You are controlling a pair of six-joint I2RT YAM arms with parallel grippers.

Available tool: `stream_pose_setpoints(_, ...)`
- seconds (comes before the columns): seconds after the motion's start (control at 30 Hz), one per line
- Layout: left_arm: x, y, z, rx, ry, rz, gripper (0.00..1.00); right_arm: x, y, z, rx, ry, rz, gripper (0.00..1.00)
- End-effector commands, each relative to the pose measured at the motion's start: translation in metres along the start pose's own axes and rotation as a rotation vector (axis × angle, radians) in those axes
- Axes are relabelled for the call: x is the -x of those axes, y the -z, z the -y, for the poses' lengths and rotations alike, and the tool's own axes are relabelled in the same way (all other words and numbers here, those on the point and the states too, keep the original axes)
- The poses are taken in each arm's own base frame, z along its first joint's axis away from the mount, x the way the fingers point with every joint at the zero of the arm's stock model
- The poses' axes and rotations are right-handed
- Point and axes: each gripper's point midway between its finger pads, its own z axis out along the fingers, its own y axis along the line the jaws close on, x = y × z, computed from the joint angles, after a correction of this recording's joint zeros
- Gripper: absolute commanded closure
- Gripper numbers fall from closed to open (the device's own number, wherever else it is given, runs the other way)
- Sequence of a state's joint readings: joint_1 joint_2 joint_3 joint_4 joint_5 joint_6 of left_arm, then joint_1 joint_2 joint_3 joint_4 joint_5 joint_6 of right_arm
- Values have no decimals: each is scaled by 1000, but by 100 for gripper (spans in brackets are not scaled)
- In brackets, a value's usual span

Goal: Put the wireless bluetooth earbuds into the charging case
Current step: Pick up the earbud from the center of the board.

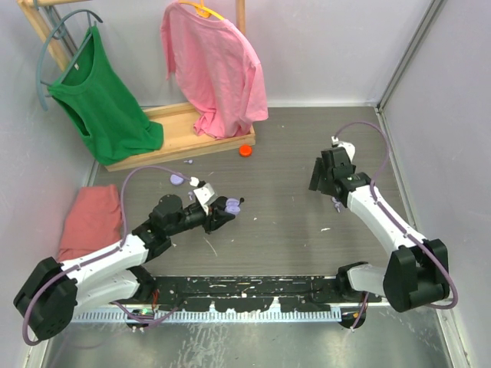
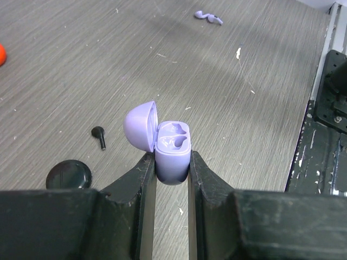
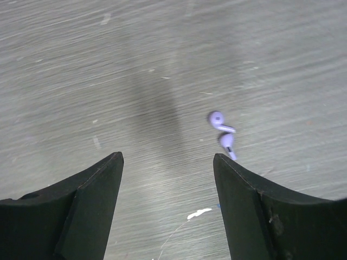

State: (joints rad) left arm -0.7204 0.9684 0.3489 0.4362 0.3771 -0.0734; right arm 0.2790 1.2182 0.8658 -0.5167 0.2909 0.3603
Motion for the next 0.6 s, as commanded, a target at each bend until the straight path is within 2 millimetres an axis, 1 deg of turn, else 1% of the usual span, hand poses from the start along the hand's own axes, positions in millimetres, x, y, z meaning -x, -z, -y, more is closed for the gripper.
stream_pose_setpoints(0.0, 11, -6, -2, 0, -25, 27, 100, 1, -15, 34, -135, -129, 7, 28)
stream_pose_setpoints(0.17, 5, -8, -2, -7, -25, 23, 100, -7, -26, 61, -210, -180, -17, 30)
stream_pose_setpoints(0.27, 2, -9, -1, -12, -22, 19, 100, -14, -35, 71, -227, -191, -44, 33)
stream_pose_setpoints(0.37, 2, -9, -1, -11, -22, 18, 100, -20, -43, 73, -225, -202, -66, 35)
stream_pose_setpoints(0.57, 3, -7, -3, 3, -22, 18, 100, -38, -58, 70, -206, -203, -128, 39)
